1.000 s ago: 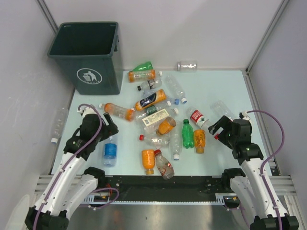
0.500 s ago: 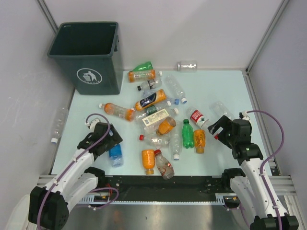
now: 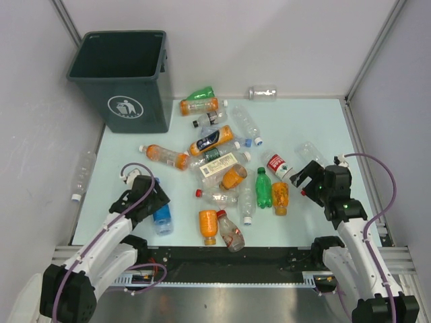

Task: Put the plastic bottles in the bin
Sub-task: Pick up the plastic bottle at the center of the board.

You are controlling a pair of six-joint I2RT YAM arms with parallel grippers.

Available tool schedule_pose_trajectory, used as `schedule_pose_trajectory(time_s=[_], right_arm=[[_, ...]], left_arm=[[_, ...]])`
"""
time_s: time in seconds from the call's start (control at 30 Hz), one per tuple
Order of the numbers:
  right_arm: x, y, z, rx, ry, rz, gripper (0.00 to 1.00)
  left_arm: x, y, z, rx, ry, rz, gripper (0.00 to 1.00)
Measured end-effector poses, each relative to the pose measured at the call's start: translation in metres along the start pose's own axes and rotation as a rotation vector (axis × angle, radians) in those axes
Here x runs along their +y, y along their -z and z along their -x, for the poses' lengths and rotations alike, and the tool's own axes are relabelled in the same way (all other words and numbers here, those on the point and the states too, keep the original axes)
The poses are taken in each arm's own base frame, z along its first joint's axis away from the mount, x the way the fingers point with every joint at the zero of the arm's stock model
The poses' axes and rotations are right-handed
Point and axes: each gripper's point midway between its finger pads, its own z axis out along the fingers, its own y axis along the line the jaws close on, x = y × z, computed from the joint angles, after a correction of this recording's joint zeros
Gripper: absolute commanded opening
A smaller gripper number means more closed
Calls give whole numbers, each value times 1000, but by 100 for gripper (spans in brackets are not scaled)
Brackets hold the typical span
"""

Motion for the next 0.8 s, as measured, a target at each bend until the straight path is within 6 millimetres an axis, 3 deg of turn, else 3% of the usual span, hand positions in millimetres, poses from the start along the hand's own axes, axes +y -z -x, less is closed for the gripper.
schedule_pose_trajectory(time_s=[0.23, 0.8], right_arm=[[-2, 0, -2, 2, -1, -2, 100], [-4, 1, -6, -1, -15, 5, 100]], left_arm=[[-5, 6, 6, -36, 12, -41, 54], [-24, 30, 30, -92, -5, -113, 56]])
